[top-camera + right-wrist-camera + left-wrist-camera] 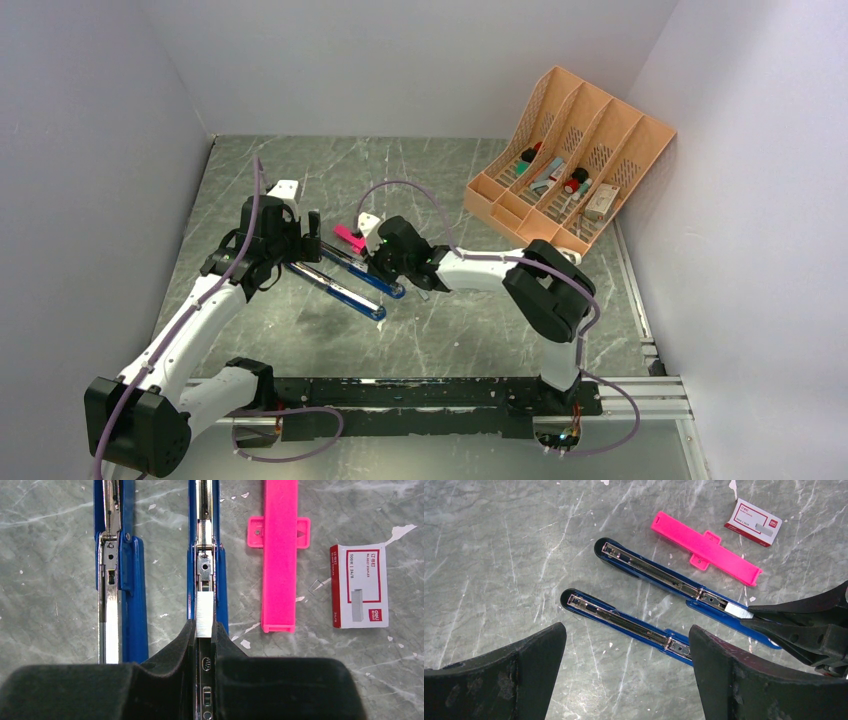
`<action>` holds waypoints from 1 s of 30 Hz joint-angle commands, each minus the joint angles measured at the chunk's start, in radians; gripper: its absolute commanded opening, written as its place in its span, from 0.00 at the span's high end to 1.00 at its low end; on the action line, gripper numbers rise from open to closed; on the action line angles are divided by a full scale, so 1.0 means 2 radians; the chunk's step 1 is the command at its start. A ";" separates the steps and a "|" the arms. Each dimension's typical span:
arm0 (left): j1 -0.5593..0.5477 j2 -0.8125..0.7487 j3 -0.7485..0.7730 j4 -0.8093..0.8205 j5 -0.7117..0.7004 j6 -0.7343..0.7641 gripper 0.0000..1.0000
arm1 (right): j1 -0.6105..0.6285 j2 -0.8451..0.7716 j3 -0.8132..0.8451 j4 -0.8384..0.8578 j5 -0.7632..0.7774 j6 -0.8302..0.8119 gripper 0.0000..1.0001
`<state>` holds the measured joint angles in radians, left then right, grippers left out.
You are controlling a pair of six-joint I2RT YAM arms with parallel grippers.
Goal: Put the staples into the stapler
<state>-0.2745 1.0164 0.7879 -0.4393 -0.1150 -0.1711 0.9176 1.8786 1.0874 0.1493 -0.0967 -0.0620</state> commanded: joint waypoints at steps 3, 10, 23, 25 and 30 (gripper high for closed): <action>0.001 -0.008 0.002 0.011 0.011 0.006 0.04 | 0.002 0.018 0.016 -0.024 0.006 -0.004 1.00; 0.001 -0.009 0.002 0.012 0.011 0.006 0.04 | 0.002 0.019 0.018 -0.026 0.008 -0.004 0.94; 0.001 -0.008 0.003 0.011 0.011 0.007 0.04 | 0.002 0.006 0.004 -0.008 0.010 -0.001 0.75; 0.001 -0.008 0.003 0.011 0.011 0.007 0.04 | 0.002 0.002 0.000 -0.003 0.010 0.000 0.74; 0.001 -0.008 0.003 0.011 0.011 0.007 0.04 | 0.002 -0.010 -0.010 0.012 0.011 0.002 0.73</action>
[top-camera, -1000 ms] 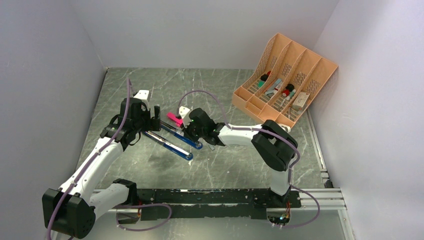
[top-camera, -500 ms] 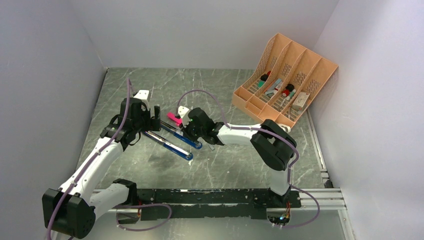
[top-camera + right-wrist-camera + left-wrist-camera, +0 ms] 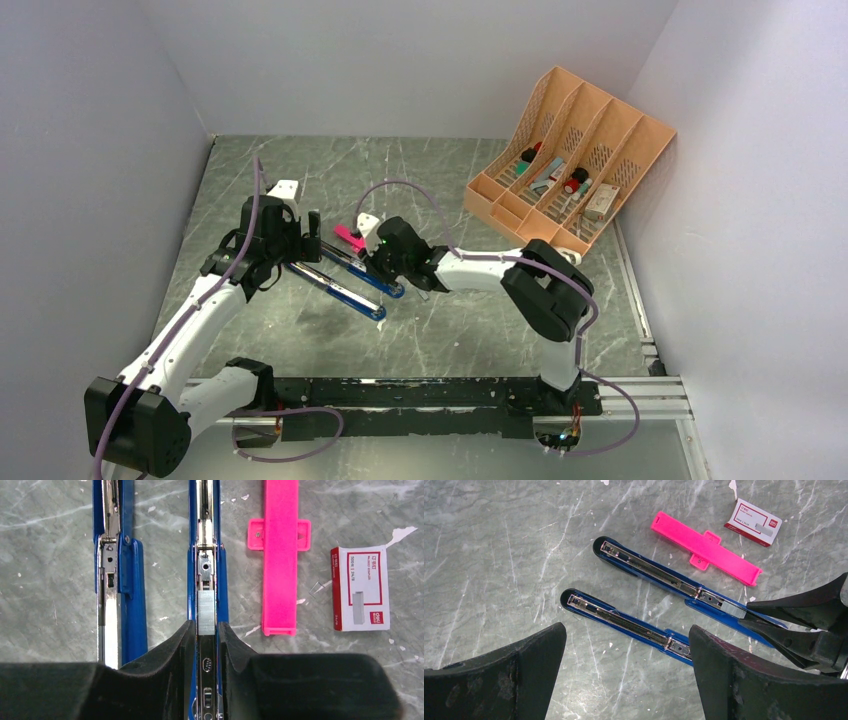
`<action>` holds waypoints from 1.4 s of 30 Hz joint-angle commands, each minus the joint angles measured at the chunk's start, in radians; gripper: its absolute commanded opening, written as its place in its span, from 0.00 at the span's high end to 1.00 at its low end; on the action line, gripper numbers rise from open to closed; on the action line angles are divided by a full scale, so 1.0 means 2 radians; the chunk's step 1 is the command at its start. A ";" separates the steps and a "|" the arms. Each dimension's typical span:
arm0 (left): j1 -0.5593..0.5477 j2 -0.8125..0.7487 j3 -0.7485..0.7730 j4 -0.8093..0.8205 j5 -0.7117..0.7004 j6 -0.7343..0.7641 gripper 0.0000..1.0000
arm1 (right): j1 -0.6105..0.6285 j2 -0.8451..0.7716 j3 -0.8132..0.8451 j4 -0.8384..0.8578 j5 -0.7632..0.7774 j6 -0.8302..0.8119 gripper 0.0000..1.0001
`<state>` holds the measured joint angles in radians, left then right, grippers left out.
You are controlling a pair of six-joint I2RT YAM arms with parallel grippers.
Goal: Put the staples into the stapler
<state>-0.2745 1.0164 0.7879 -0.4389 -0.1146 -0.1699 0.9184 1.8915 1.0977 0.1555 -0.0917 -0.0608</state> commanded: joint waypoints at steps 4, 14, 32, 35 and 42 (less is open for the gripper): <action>0.001 -0.009 0.003 0.011 0.009 0.006 0.04 | 0.001 -0.034 -0.031 0.039 0.011 0.006 0.73; 0.001 -0.012 0.002 0.012 0.010 0.006 0.04 | 0.001 -0.013 0.008 0.044 0.028 0.029 0.72; 0.001 -0.013 0.002 0.012 0.009 0.006 0.03 | -0.004 0.044 0.052 -0.002 0.039 0.038 0.72; 0.001 -0.013 0.002 0.012 0.010 0.006 0.04 | -0.005 0.049 0.055 -0.010 0.040 0.038 0.72; 0.001 -0.012 0.002 0.012 0.009 0.006 0.03 | -0.006 0.049 0.046 -0.023 0.039 0.043 0.72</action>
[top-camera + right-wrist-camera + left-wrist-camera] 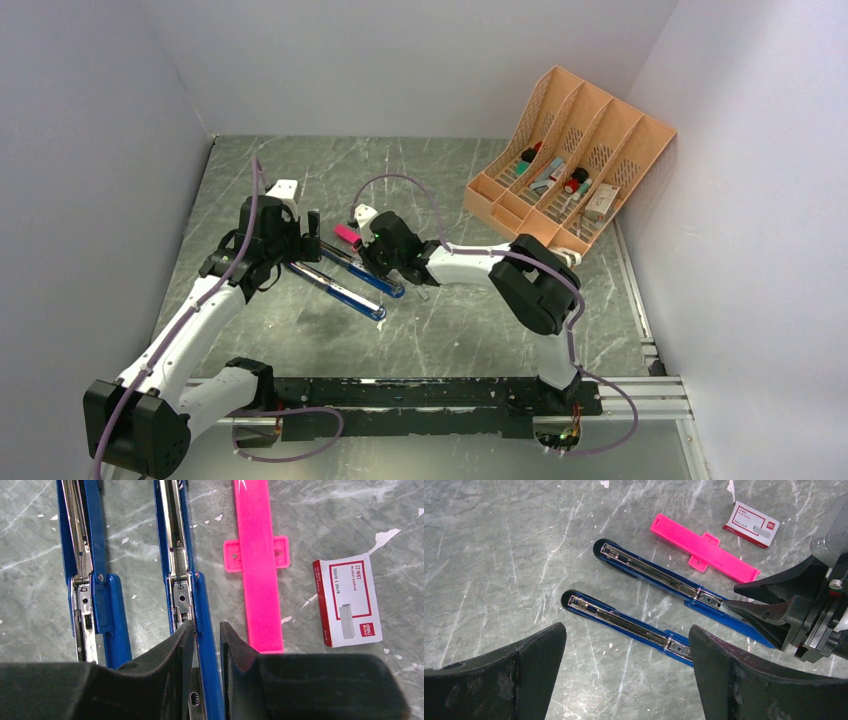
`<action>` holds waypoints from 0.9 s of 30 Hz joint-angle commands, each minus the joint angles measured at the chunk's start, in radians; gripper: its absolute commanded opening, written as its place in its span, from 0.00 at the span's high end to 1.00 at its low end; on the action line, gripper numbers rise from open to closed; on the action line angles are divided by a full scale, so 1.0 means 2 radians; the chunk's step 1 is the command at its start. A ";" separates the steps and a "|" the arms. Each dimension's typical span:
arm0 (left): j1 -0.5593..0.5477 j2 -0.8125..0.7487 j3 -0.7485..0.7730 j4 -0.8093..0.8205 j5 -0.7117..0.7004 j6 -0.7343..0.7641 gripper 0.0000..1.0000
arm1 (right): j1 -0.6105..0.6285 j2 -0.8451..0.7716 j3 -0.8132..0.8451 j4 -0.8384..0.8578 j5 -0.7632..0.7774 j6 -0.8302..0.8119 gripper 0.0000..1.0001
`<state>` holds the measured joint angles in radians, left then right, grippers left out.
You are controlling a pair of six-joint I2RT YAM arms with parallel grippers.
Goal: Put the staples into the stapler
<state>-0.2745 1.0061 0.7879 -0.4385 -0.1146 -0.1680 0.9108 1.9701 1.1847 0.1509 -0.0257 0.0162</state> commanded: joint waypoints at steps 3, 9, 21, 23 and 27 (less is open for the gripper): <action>0.001 -0.007 0.002 0.012 0.009 0.005 0.04 | -0.002 0.008 -0.005 -0.031 0.002 0.006 0.72; 0.001 -0.007 0.002 0.012 0.009 0.005 0.03 | -0.002 -0.022 -0.042 -0.037 0.001 0.014 0.72; 0.001 -0.008 0.002 0.012 0.009 0.006 0.03 | -0.002 -0.085 -0.109 -0.049 0.006 0.013 0.72; 0.001 -0.007 0.002 0.012 0.010 0.005 0.03 | -0.002 -0.095 -0.119 -0.051 0.008 0.014 0.72; 0.001 -0.007 0.002 0.012 0.010 0.005 0.04 | -0.001 -0.117 -0.137 -0.056 0.014 0.016 0.72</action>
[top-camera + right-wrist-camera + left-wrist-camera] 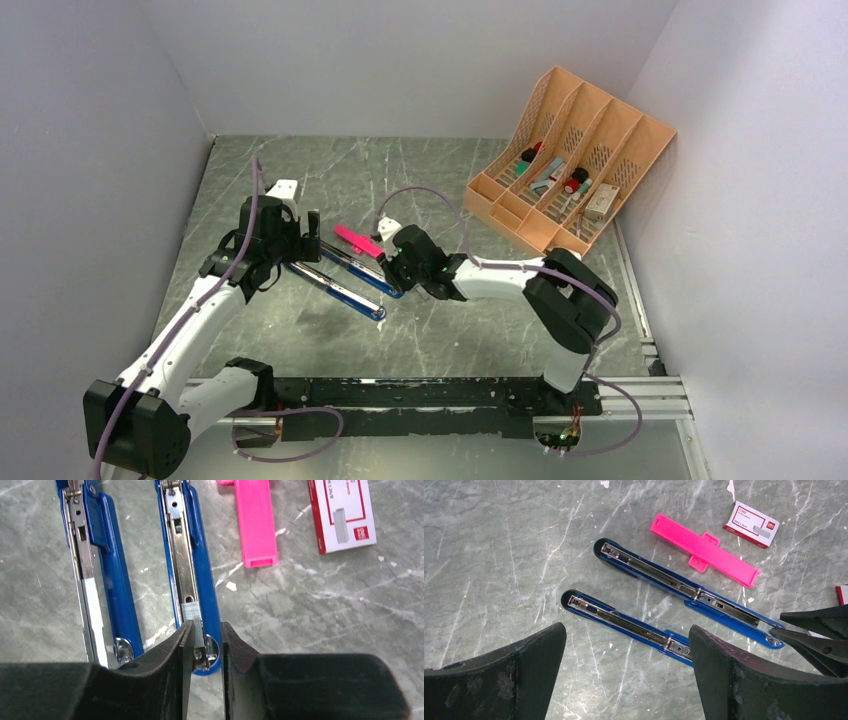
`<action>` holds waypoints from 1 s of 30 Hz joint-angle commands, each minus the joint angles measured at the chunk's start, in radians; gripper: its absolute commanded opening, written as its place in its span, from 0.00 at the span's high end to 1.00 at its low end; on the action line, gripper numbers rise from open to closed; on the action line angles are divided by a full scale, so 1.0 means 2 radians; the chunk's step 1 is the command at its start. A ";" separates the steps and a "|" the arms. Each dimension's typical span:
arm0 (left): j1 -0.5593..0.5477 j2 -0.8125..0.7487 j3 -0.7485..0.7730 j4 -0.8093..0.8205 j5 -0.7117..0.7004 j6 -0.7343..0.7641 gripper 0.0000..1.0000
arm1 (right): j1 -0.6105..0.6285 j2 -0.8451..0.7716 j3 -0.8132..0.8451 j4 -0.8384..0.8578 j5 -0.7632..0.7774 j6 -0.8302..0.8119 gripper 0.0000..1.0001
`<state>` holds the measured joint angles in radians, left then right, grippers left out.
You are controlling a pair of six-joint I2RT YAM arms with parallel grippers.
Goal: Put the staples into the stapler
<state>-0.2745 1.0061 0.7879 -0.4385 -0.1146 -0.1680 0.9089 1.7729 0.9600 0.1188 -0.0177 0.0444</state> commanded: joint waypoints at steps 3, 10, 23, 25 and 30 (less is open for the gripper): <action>0.001 -0.007 0.002 0.012 0.009 0.006 0.04 | -0.001 -0.032 -0.034 -0.042 0.014 0.000 0.72; 0.001 -0.009 0.002 0.012 0.011 0.005 0.03 | -0.001 -0.079 -0.052 -0.023 0.016 -0.004 0.72; 0.000 -0.010 0.002 0.013 0.013 0.005 0.04 | 0.000 -0.196 -0.231 0.146 0.092 0.070 0.67; -0.001 -0.010 0.002 0.013 0.013 0.006 0.04 | 0.000 -0.192 -0.255 0.180 0.101 0.081 0.64; -0.002 -0.009 0.002 0.012 0.012 0.005 0.04 | -0.001 -0.152 -0.253 0.195 0.095 0.079 0.62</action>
<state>-0.2749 1.0012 0.7879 -0.4385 -0.1078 -0.1680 0.9089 1.4277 0.4419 0.4068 0.1482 0.1776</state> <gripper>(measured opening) 0.964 0.378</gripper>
